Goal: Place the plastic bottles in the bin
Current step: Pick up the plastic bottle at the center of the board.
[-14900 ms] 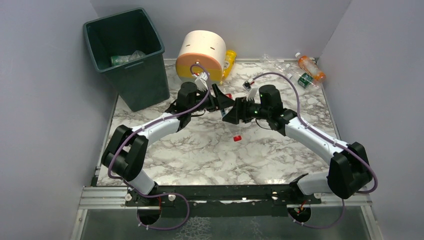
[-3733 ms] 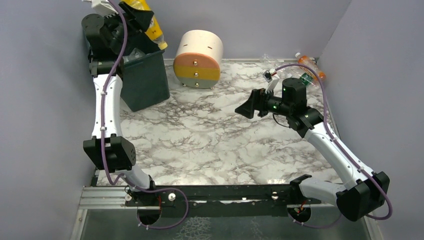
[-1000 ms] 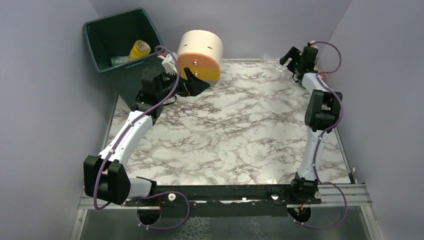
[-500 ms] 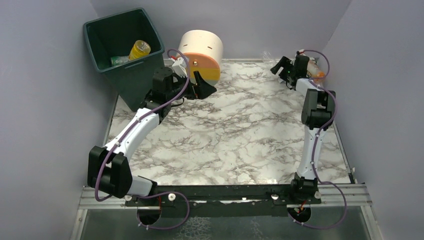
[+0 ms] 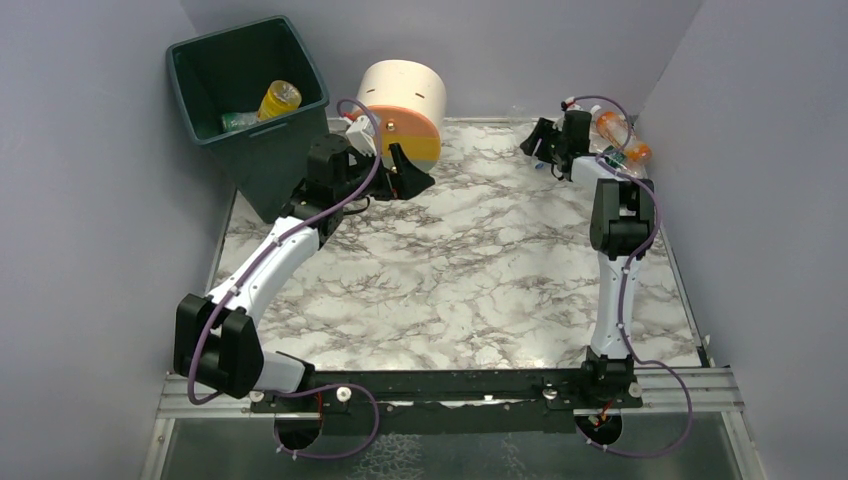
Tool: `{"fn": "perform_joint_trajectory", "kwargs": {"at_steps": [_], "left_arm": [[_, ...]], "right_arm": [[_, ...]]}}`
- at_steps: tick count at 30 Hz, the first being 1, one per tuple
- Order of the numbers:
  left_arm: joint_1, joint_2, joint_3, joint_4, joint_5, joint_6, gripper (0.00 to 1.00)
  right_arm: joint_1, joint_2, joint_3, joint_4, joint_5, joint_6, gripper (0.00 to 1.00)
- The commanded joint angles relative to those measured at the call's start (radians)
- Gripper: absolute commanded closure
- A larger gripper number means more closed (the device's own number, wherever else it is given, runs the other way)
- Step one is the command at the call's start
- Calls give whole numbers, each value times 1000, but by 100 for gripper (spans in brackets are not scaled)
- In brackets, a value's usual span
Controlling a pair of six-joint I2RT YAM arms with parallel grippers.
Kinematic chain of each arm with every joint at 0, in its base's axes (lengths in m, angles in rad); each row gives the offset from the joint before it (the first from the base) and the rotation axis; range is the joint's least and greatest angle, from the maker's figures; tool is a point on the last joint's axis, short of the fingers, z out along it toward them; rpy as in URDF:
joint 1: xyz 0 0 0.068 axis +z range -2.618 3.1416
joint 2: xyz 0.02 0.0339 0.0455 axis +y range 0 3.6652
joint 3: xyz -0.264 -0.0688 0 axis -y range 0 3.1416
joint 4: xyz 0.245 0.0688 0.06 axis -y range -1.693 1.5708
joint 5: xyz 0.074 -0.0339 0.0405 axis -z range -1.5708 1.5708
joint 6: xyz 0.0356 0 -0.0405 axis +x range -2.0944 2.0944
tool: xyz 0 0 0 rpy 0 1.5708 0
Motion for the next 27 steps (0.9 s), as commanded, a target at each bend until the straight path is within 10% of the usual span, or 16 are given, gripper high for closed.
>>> {"fn": "perform_joint_trajectory", "kwargs": {"at_steps": [1, 27], "left_arm": [[-9, -42, 21, 1, -25, 15, 1], [-15, -52, 29, 5, -12, -23, 1]], "right_arm": [[7, -36, 3, -54, 46, -38, 50], [28, -847, -931, 123, -99, 187, 59]]}}
